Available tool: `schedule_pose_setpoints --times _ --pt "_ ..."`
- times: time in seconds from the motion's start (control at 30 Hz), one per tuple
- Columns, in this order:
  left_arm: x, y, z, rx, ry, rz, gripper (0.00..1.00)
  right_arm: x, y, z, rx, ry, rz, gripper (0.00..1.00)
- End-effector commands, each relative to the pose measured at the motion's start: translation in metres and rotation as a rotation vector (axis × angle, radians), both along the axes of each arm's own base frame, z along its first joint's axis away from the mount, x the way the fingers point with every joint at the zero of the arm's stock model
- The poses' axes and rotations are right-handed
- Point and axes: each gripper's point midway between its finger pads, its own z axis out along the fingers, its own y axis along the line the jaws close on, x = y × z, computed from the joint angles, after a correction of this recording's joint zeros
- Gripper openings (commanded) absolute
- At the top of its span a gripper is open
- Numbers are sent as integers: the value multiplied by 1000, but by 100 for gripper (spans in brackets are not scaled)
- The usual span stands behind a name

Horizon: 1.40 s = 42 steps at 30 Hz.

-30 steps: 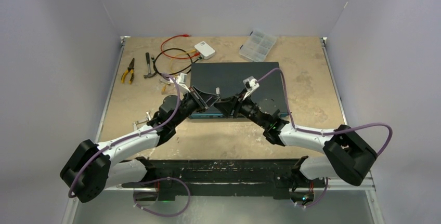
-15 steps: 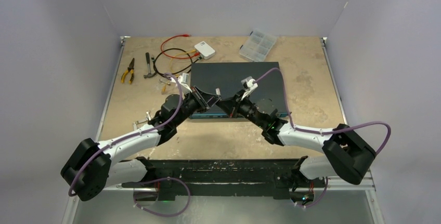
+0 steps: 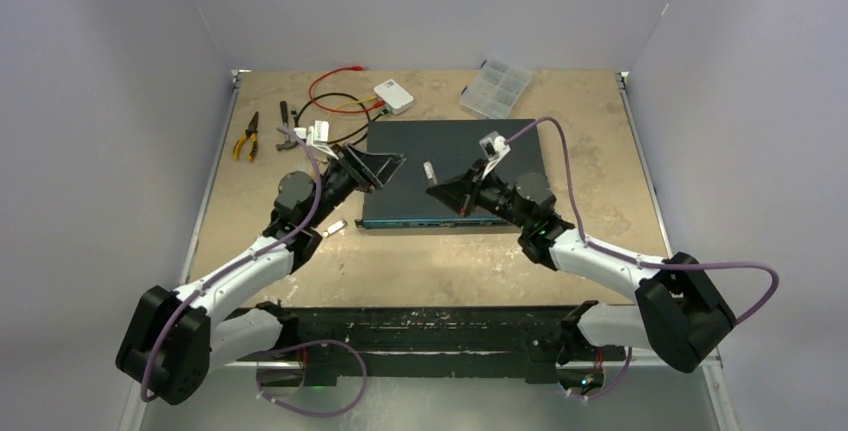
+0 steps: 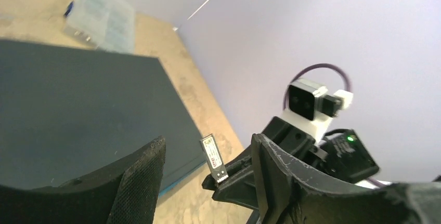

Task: Insert the plug into the switch port
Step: Pick up the plug from the center of the board.

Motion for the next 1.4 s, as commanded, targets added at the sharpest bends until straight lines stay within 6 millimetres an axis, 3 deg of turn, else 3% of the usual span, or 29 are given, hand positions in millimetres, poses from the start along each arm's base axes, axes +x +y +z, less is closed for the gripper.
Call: schedule_pose_setpoints --times 0.0,0.17,0.77,0.87,1.03,1.1,1.27,1.37 --pt "-21 -11 40 -127 -170 -180 59 -22 -5 37 88 -50 217 0" --pt "-33 -24 49 -228 -199 -317 57 -42 -4 51 128 -64 330 0" --pt "-56 -50 40 -246 -186 -423 45 -51 -7 83 254 -72 386 0" --pt "-58 -53 43 -253 -194 -429 35 -51 -6 80 247 -64 393 0" --pt "-59 -55 44 -261 -190 -419 2 -47 -7 71 231 -54 359 0" --pt "-58 -57 42 -261 -172 -409 0 -42 -9 69 217 -58 320 0" --pt "-46 -63 21 -193 -52 -319 0 -24 -23 58 142 -111 133 29" --pt "-32 -59 -1 -130 70 -223 0 -17 -30 50 66 -192 3 52"
